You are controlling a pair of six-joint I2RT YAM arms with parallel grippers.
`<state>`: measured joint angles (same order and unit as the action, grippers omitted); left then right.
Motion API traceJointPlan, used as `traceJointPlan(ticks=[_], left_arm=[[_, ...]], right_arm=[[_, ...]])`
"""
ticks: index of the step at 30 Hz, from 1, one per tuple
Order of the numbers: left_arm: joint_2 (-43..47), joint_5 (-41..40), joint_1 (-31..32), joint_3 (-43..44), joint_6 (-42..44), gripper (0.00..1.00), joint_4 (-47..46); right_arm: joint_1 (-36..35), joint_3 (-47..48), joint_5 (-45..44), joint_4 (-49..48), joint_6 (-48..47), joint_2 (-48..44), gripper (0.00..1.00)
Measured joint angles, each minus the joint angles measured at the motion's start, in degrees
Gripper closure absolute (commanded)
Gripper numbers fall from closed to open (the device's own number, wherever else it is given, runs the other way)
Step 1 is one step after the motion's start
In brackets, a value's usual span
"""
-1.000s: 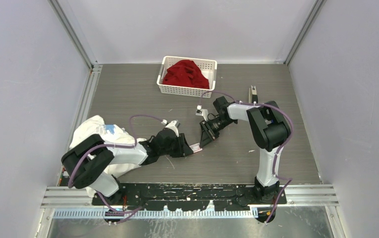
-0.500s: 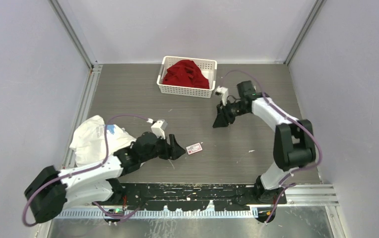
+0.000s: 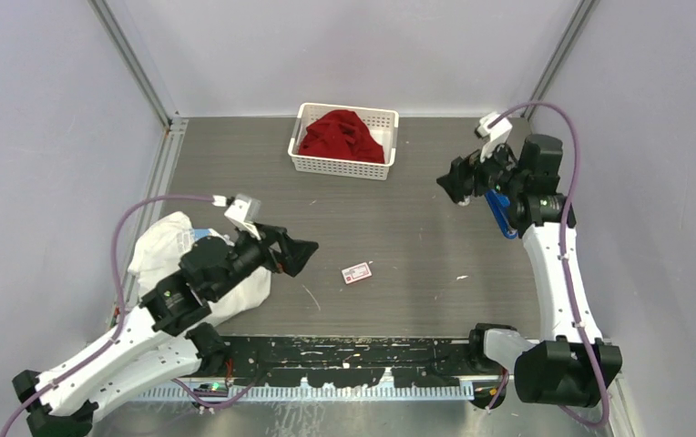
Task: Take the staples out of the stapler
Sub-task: Close the staple box at the center of the board, then reset both arms
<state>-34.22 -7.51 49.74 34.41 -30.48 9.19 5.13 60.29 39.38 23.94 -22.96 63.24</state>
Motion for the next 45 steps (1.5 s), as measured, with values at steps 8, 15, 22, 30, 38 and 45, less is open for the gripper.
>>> traceJointPlan(ticks=[8,15,22,30,38,45], left_arm=[[-1.9,-2.6,0.0,18.4,7.3,0.01,11.9],[-3.0,-3.0,0.0,25.2,11.5,0.01,18.8],[-5.9,-3.0,0.0,31.5,14.2,0.01,22.3],[-7.1,-2.3,0.0,33.4,15.5,0.0,23.0],[-7.2,-1.5,0.0,33.5,16.0,0.0,24.5],[-7.2,-1.0,0.0,33.8,16.0,0.0,25.1]], right_arm=[[0.2,11.6,-1.2,0.2,13.8,-1.8,0.0],[0.2,16.1,-3.3,2.8,21.9,-4.4,0.0],[0.2,24.2,-10.8,6.6,23.3,-5.3,0.0],[0.2,27.0,-13.8,9.2,22.2,-7.5,0.0],[0.2,26.5,-13.9,10.9,20.8,-7.9,0.0],[0.2,25.0,-13.8,11.6,20.1,-9.5,0.0]])
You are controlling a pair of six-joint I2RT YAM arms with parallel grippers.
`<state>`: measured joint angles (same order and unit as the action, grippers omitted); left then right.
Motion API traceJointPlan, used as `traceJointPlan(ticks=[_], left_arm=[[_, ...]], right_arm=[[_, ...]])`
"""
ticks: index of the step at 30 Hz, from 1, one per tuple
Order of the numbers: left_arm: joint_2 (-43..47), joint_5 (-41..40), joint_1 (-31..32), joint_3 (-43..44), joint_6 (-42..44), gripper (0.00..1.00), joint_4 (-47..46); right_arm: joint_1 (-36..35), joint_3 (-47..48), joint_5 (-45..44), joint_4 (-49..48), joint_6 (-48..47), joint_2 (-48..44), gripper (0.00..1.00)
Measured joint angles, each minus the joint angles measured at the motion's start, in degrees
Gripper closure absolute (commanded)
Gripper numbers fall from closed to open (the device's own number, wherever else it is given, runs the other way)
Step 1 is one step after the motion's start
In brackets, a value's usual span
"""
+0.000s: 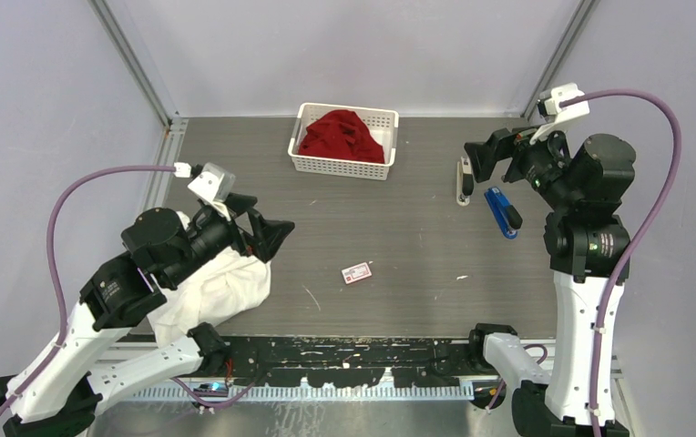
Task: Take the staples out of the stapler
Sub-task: Reset both arms
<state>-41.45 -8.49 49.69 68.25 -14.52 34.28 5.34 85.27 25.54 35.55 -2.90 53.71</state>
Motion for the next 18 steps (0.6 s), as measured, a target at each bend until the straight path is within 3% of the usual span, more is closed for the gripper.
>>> traceJointPlan(ticks=[18], left_arm=[[1.2,0.7,0.0,0.0,0.0,0.01,0.3]], right_arm=[[0.0,0.0,0.0,0.1,-0.1,-0.6,0.0]])
